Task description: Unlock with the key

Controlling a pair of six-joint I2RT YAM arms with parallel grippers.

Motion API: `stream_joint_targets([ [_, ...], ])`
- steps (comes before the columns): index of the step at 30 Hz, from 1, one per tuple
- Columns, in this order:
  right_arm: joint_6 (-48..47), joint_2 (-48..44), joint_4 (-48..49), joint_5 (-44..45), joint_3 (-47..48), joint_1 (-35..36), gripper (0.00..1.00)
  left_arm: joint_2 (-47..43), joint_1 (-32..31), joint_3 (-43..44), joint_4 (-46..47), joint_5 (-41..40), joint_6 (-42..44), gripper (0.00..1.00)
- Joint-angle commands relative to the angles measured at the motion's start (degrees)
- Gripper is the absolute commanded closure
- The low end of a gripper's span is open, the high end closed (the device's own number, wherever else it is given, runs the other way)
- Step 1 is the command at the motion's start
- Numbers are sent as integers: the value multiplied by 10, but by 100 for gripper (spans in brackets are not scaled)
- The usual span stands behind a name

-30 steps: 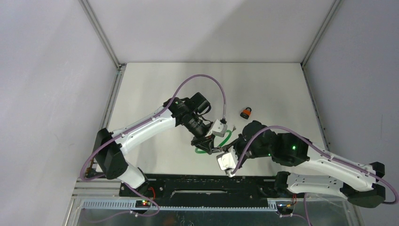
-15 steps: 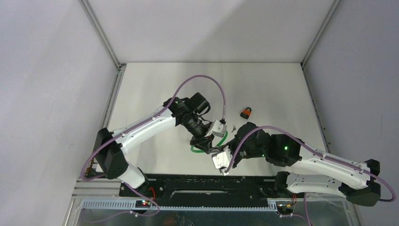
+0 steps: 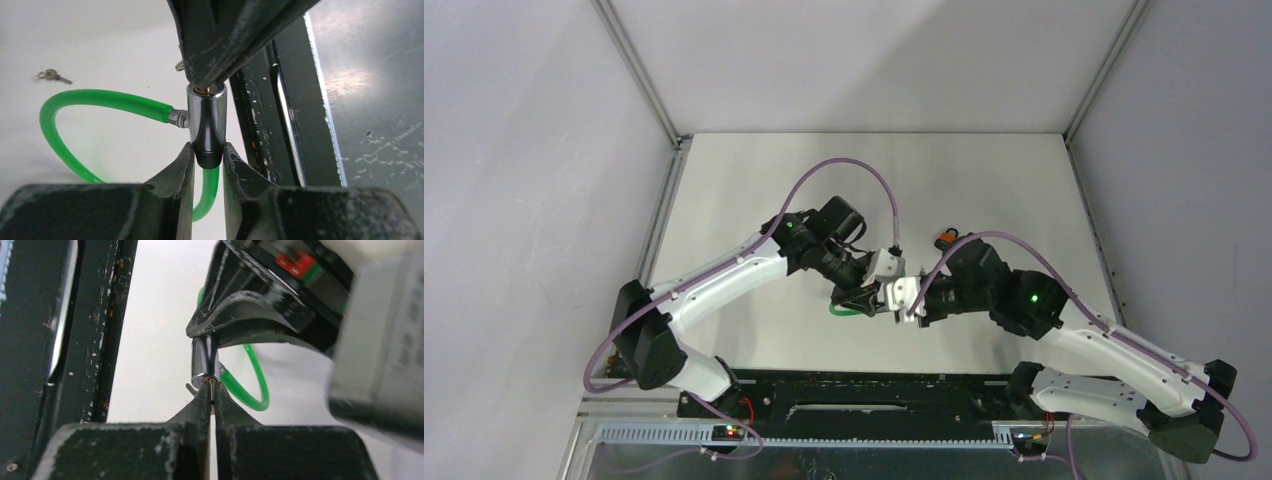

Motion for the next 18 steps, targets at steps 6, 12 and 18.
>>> stream_joint_targets([
  [6, 145, 23, 62, -126, -4, -113, 100, -73, -5, -60, 171, -65, -87, 100],
  [12, 208, 43, 87, -171, -3, -161, 100, -80, -5, -86, 217, -103, -114, 100],
  [18, 271, 76, 104, -202, -1, -220, 100, -84, -4, -102, 257, -151, -133, 100],
])
